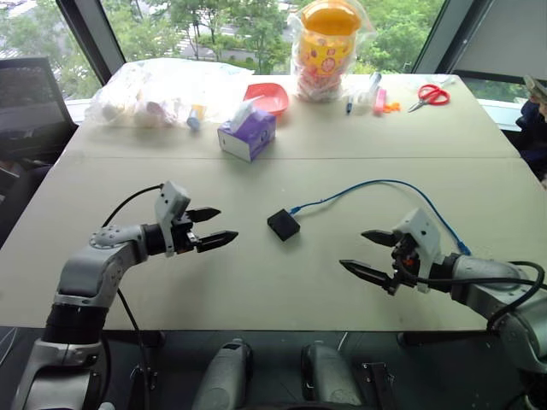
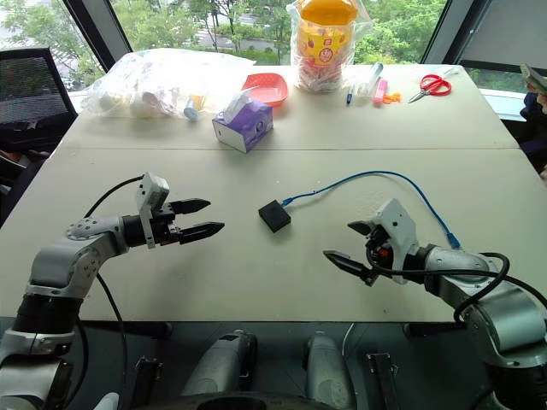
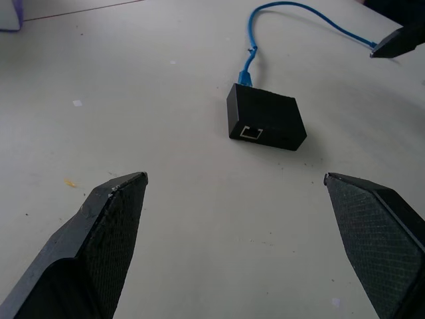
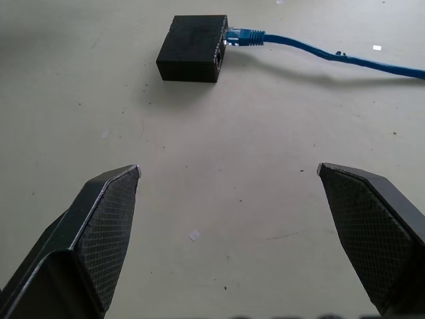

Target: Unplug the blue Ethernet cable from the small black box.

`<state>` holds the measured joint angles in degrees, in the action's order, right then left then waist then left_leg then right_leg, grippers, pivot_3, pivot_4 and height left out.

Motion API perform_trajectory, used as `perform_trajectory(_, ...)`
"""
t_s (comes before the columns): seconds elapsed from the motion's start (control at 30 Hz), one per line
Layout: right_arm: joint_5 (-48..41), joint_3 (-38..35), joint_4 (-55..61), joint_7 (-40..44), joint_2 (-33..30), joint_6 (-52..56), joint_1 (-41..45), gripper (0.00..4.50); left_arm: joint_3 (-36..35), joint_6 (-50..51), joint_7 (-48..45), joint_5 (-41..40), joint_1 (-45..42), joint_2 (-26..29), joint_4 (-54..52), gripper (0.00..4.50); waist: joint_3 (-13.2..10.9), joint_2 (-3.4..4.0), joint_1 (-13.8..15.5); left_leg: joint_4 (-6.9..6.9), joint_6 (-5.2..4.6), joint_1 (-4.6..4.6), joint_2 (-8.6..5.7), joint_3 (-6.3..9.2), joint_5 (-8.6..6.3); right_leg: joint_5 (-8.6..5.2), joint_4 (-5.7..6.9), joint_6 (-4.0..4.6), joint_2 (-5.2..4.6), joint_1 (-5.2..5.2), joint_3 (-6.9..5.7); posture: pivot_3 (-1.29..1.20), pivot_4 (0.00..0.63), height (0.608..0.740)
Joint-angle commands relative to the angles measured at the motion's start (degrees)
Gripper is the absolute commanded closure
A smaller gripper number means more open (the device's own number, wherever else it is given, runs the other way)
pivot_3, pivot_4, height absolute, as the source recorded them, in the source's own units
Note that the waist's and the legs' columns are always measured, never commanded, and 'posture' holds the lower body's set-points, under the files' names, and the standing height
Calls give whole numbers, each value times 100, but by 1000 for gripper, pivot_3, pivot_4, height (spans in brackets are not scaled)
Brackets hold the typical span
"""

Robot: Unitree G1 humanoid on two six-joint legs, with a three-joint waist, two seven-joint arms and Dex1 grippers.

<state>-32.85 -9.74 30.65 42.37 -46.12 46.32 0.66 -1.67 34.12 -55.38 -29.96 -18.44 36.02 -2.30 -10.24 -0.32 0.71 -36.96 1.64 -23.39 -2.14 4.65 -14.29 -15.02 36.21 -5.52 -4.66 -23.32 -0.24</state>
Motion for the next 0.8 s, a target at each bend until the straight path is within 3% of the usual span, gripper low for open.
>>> perform_trajectory(0.03, -111, -119, 103, 38, -59, 7, 114, 0, -192, -38, 15, -99, -9, 23, -200, 52, 0, 0, 1, 0, 0, 0, 0, 0, 0, 0, 0, 0, 0, 0, 0, 0, 150, 740)
perform_trajectory(0.5, -9, 231, -121, 397, -610, 106, 855, 0, -214, 398, 98, -244, -335, 80, -237, 52, 0, 1, -2, -2, 0, 0, -1, -1, 0, 2, 0, -2, 3, 0, 0, 0, 150, 740)
perform_trajectory(0.63, 519, 809, -549, 554, -832, -186, 1356, 0, -257, 527, 130, -277, -470, 96, -236, 52, -1, 0, -7, -3, 0, 0, -1, -2, 0, 2, 0, -3, 5, 1, 0, 0, 150, 740)
perform_trajectory(0.8, 1361, 1979, -1575, 1242, -813, -778, 2778, 0, -254, 751, 114, -332, -386, 235, -546, 52, -3, 3, -67, 0, 0, 0, 0, -8, 0, 4, 0, -6, 7, -3, 2, 0, 150, 740)
